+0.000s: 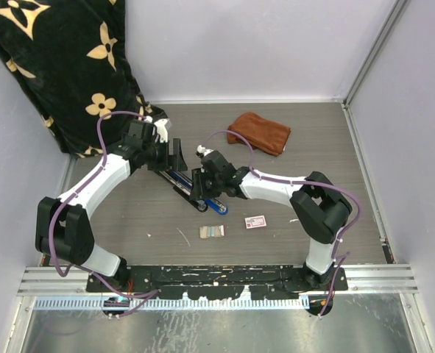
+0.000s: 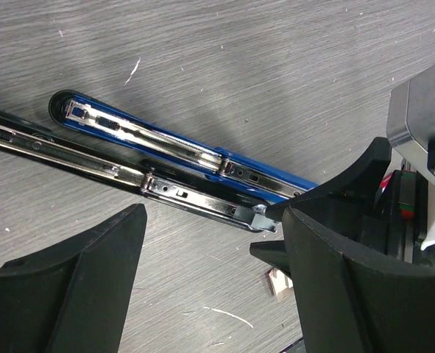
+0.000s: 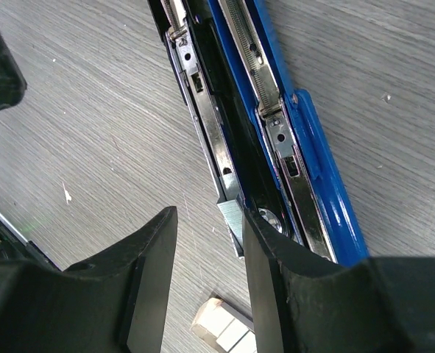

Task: Load the staples into the stapler
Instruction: Adjust the staple in the stapler.

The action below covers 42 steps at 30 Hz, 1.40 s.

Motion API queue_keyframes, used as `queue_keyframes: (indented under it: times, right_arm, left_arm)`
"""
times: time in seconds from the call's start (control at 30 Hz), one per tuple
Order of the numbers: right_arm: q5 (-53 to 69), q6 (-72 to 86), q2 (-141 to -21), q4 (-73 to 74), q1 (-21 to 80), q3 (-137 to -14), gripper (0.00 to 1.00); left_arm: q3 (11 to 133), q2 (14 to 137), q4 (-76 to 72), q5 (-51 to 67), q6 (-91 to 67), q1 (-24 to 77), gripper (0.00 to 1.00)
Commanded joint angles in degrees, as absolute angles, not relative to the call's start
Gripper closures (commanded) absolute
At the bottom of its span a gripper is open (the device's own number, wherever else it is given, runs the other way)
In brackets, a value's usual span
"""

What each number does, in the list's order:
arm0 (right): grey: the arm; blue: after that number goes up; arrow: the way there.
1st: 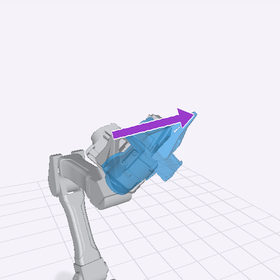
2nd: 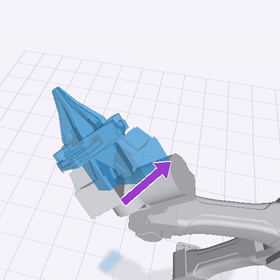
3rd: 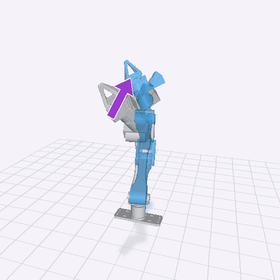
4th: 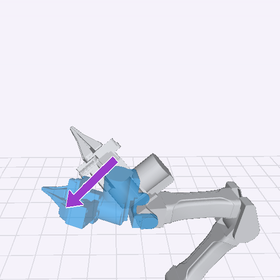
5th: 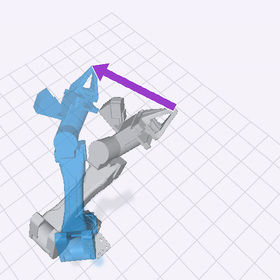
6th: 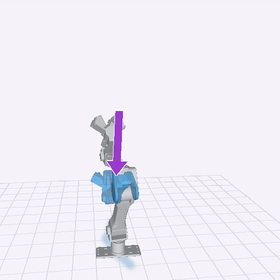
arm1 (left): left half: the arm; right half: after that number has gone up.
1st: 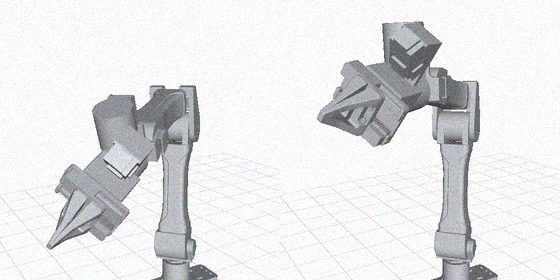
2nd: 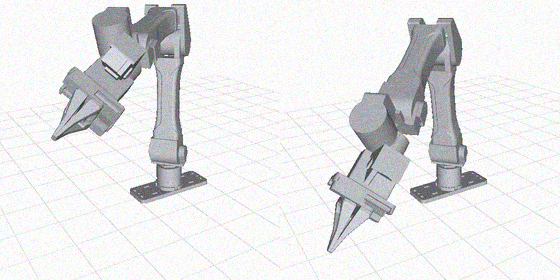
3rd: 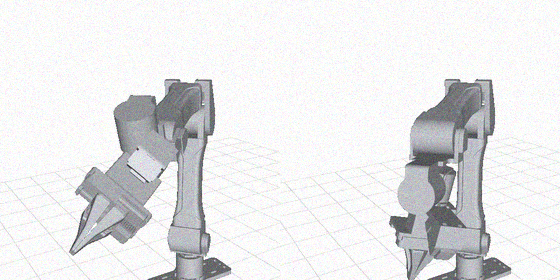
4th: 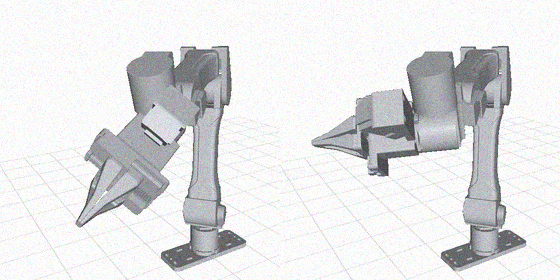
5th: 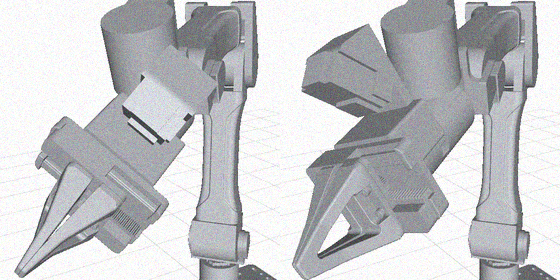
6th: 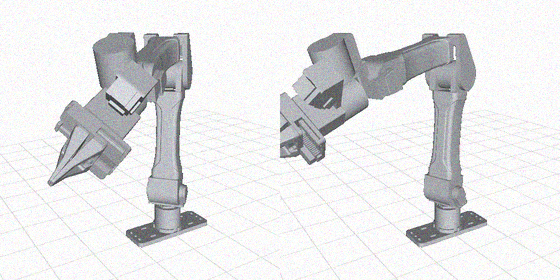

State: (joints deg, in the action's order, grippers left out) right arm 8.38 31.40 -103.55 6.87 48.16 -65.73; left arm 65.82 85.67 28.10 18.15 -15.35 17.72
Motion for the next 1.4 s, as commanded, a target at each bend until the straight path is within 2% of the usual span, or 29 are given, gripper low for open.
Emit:
queue_keyframes:
  times: [0.0, 0.6, 1.1, 1.37]
  right_arm:
    - [7.18, 32.45, -104.33, 3.97, 49.14, -66.70, 0.53]
    - [5.50, 31.61, -105.73, 5.21, 50.01, -67.60, 0.54]
    - [4.91, 31.36, -110.70, 4.26, 51.59, -72.74, 0.55]
    - [4.37, 30.28, -109.48, 4.88, 51.59, -75.54, 0.53]
  left_arm:
    - [66.65, 83.60, 27.91, 18.61, -14.50, 17.41, 0.23]
    - [66.54, 83.24, 27.60, 18.81, -14.79, 17.40, 0.23]
    - [66.40, 83.11, 27.29, 19.13, -15.02, 17.41, 0.22]
    - [66.22, 84.74, 26.64, 19.97, -16.11, 17.39, 0.22]
